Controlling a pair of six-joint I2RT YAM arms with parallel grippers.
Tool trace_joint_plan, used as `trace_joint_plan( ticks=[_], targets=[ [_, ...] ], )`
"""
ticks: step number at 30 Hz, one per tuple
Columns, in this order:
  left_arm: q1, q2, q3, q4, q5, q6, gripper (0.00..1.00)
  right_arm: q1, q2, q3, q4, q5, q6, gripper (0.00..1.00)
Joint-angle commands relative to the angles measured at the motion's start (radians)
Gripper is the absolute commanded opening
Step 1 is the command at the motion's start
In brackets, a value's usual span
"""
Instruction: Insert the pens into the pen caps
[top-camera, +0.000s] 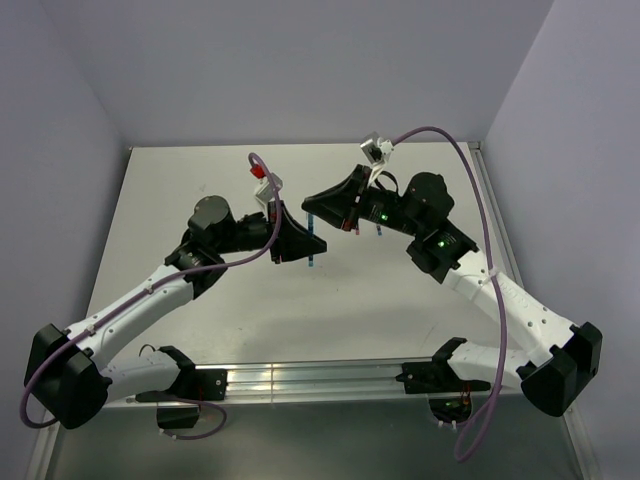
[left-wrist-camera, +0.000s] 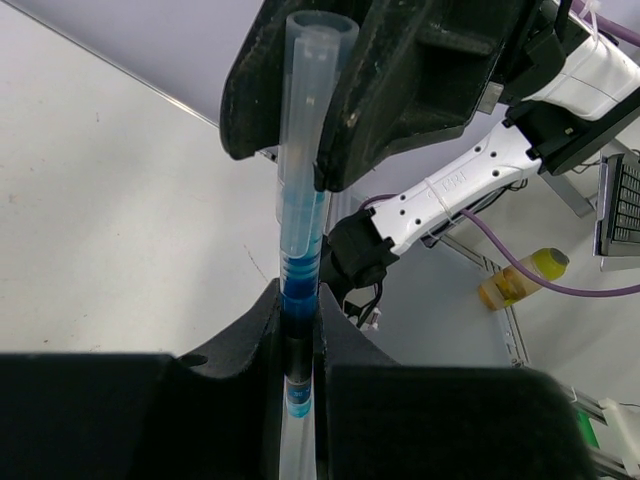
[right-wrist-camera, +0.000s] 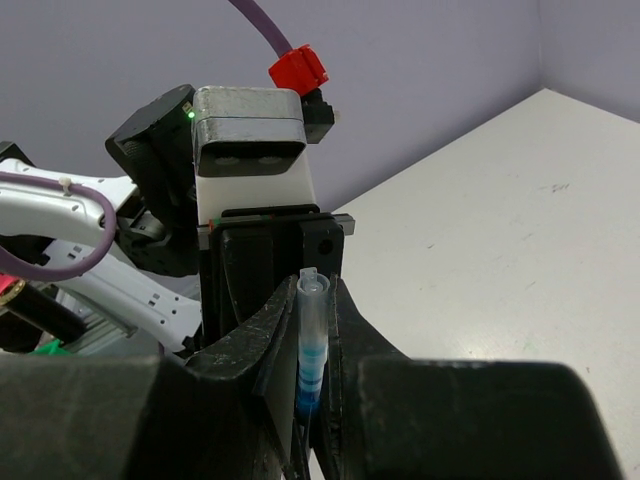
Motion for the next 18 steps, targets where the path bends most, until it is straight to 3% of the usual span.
trace_joint_plan(
  ticks=[1, 18],
  targets=[
    [0.049, -0.048, 0.112, 0.146, -0.113, -0.008, 0.00, 0.060, -0.009, -0.048, -0.149, -0.143, -0.026, 0.00],
    [0.071, -0.045, 0.135, 0.151, -0.119, -0.003, 0.00, 0.127, 0.002, -0.088, -0.186, -0.130, -0.044, 0.00]
  ],
)
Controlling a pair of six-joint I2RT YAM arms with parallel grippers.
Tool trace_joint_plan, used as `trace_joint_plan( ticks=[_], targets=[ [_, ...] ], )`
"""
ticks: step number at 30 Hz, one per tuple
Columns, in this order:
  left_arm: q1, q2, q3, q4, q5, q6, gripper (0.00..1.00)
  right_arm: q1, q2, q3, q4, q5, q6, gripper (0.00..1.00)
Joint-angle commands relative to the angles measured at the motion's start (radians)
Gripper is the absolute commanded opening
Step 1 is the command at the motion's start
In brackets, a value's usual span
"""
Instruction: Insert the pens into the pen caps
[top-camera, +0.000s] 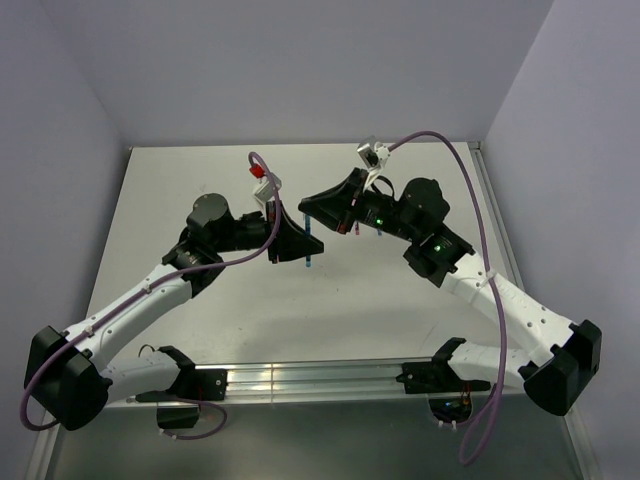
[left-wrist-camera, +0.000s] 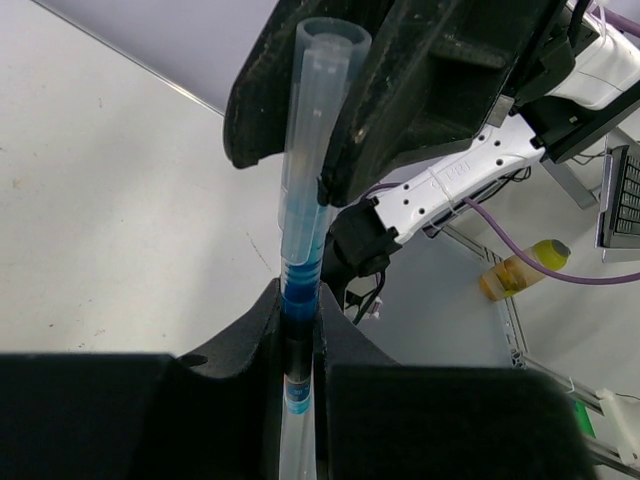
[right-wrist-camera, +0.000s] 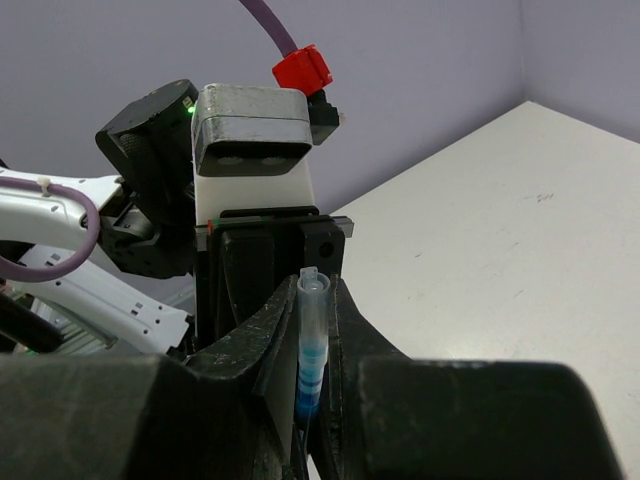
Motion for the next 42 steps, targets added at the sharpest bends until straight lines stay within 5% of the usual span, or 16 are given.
trace_joint_plan(
  ticks=[1, 42],
  targets=[
    [0.050, -0.038, 0.124, 0.198, -0.150, -0.020, 0.00, 0.083, 0.003, -0.071, -0.207, -0.201, -0.011, 0.00],
    [0.093, -0.063, 0.203, 0.137, -0.185, 0.051, 0.00, 0.137, 0.015, -0.162, -0.249, -0.224, -0.016, 0.00]
  ],
)
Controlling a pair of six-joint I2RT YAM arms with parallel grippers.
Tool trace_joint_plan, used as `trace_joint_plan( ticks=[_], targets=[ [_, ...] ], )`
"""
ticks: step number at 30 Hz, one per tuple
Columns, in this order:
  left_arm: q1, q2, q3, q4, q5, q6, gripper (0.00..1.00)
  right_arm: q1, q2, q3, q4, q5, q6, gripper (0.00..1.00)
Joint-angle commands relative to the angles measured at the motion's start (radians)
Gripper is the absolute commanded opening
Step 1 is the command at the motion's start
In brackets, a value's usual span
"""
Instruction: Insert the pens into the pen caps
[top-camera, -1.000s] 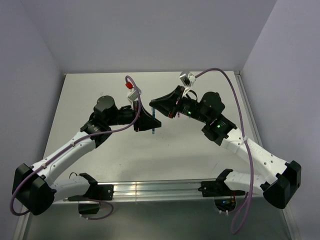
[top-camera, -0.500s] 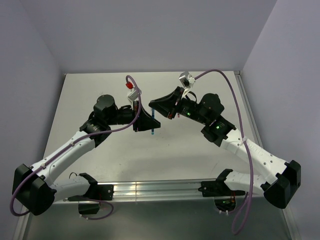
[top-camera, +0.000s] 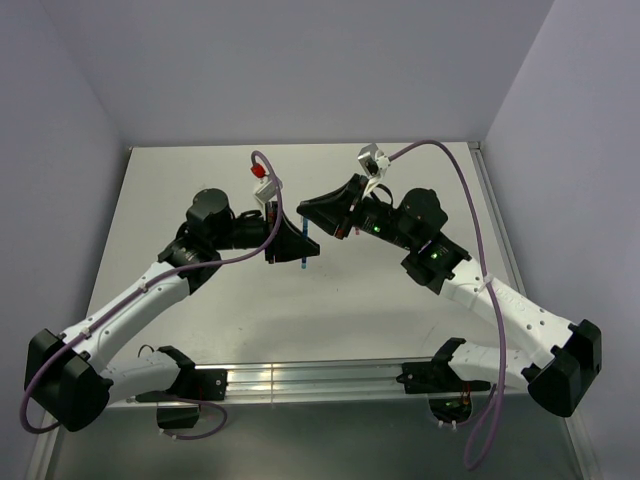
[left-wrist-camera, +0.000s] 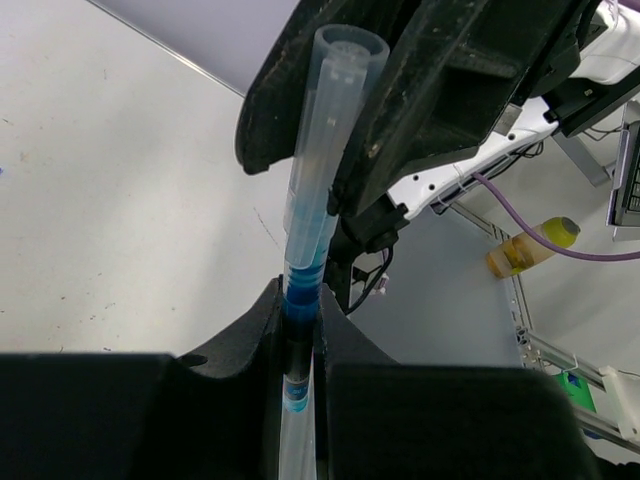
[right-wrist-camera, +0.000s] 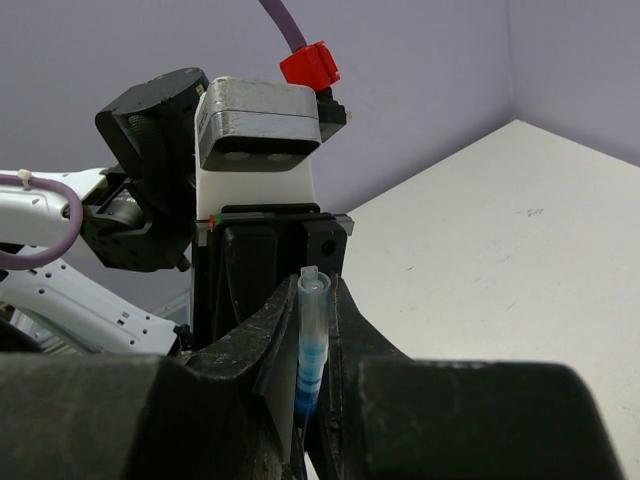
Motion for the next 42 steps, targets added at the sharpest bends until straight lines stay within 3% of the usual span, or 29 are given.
trace_joint_plan(
  ticks=[1, 19, 22, 32, 37, 38, 42],
  targets=[
    [0.068, -0.061, 0.165, 0.261, -0.228, -0.015, 0.00, 0.096, 0.034, -0.091, -0.329, -0.299, 0.010, 0.00],
    [0.068, -0.107, 0.159, 0.221, -0.298, 0.056, 0.00, 0.098, 0.067, -0.092, -0.294, -0.401, 0.056, 0.00],
    [0.068, -0.099, 0.161, 0.221, -0.294, 0.051, 0.00, 0.098, 0.063, -0.088, -0.295, -0.377, 0.057, 0.00],
    [0.059, -0.072, 0.148, 0.207, -0.209, 0.008, 0.01, 0.062, 0.049, 0.057, -0.397, -0.084, 0.051, 0.00],
    [0.031, -0.076, 0.121, 0.180, -0.205, 0.010, 0.12, 0.007, 0.083, 0.158, -0.423, -0.046, 0.069, 0.00],
    [0.021, -0.076, 0.121, 0.173, -0.202, 0.014, 0.20, -0.002, 0.090, 0.169, -0.426, -0.041, 0.072, 0.00],
    [-0.003, -0.072, 0.119, 0.155, -0.197, 0.022, 0.31, -0.008, 0.118, 0.228, -0.441, -0.001, 0.076, 0.00]
  ],
)
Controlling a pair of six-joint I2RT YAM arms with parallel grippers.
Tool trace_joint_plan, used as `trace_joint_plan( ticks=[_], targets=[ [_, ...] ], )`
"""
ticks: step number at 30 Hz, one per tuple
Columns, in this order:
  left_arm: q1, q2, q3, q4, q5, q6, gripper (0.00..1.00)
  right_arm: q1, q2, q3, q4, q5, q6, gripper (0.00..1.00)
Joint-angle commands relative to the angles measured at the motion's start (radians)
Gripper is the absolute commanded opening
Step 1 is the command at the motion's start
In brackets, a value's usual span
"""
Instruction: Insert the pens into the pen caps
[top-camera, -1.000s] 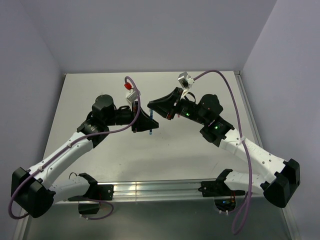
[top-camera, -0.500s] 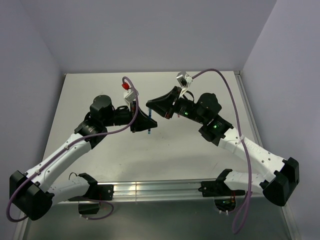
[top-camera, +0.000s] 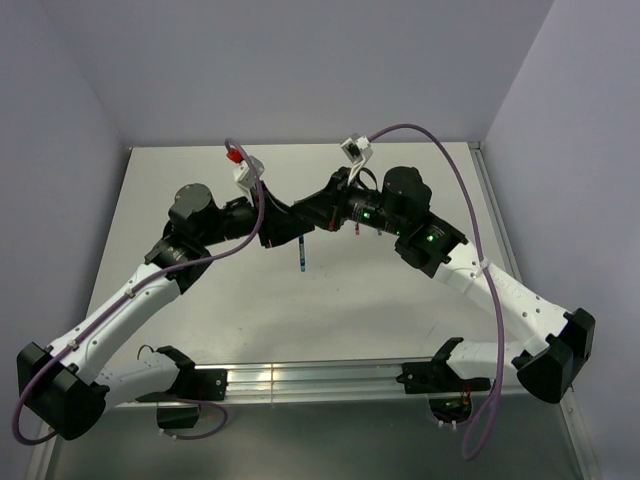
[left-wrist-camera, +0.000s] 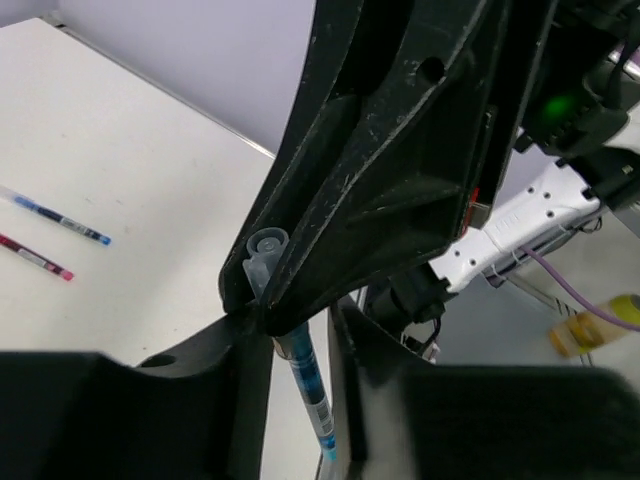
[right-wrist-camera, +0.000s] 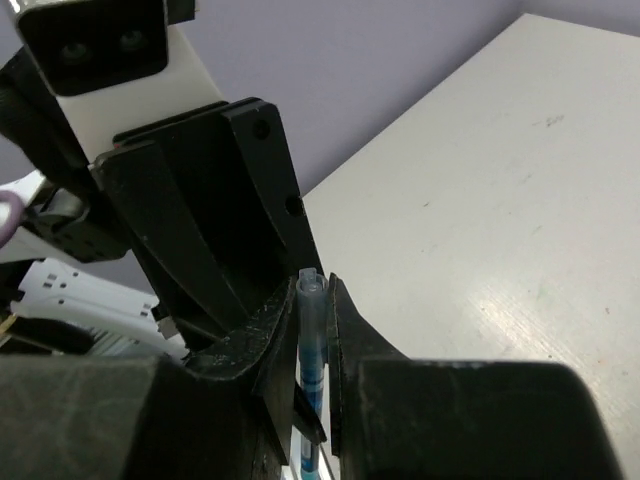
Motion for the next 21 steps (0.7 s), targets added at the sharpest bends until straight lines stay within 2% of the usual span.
trace_joint_plan(
  ticks=[1, 3, 10, 12, 16, 21],
  targets=[
    [-0.016, -0.019, 0.069, 0.143, -0.042, -0.008, 0.34, -0.003, 0.033, 0.043, -0.164, 0.002, 0.002, 0.00],
    [-0.021, -0.016, 0.072, 0.137, -0.035, -0.009, 0.38, -0.005, 0.038, 0.060, -0.169, 0.023, 0.005, 0.00],
    [-0.036, -0.017, 0.074, 0.048, 0.001, 0.020, 0.42, -0.075, 0.062, 0.135, -0.212, 0.122, 0.000, 0.00],
    [-0.037, -0.031, 0.065, -0.001, -0.006, 0.038, 0.47, -0.103, 0.084, 0.164, -0.229, 0.137, -0.006, 0.00],
    [-0.039, -0.093, 0.043, -0.073, -0.048, 0.067, 0.48, -0.193, 0.147, 0.209, -0.258, 0.166, -0.032, 0.00],
    [-0.037, -0.160, 0.022, -0.149, -0.189, 0.089, 0.48, -0.272, 0.312, 0.265, -0.276, 0.165, -0.078, 0.00]
  ],
)
